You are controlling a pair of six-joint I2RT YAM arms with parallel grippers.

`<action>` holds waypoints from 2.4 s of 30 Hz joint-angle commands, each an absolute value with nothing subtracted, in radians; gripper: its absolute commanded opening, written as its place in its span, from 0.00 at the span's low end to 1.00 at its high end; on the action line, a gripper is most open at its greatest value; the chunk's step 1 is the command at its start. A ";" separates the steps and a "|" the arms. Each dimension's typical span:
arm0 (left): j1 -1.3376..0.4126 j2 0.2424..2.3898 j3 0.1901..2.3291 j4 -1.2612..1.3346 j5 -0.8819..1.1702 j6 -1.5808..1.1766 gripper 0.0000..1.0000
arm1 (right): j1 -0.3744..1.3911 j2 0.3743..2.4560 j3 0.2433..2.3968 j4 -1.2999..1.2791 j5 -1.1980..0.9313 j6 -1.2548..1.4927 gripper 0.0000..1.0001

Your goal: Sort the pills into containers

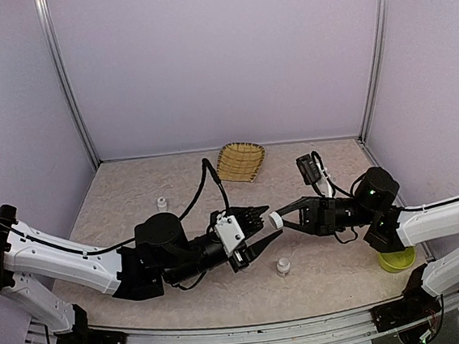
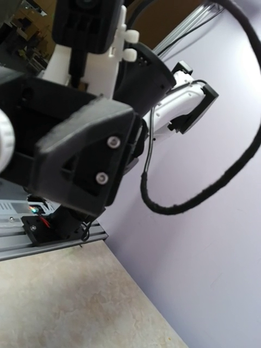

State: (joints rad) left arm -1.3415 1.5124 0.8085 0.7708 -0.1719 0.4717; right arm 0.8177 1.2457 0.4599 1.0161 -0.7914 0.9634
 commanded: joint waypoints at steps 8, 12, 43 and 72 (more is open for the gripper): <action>-1.347 1.526 0.840 0.764 -0.164 0.470 0.43 | 0.834 1.255 0.481 1.051 -0.789 0.969 0.00; -1.347 1.530 0.841 0.764 -0.163 0.469 0.43 | 0.837 1.256 0.480 1.049 -0.786 0.967 0.00; -1.347 1.525 0.836 0.759 -0.161 0.442 0.27 | 0.840 1.267 0.465 1.030 -0.772 0.937 0.24; -1.313 1.648 1.152 -0.066 -0.066 0.304 0.26 | 0.582 0.779 0.427 0.156 -0.437 0.613 0.54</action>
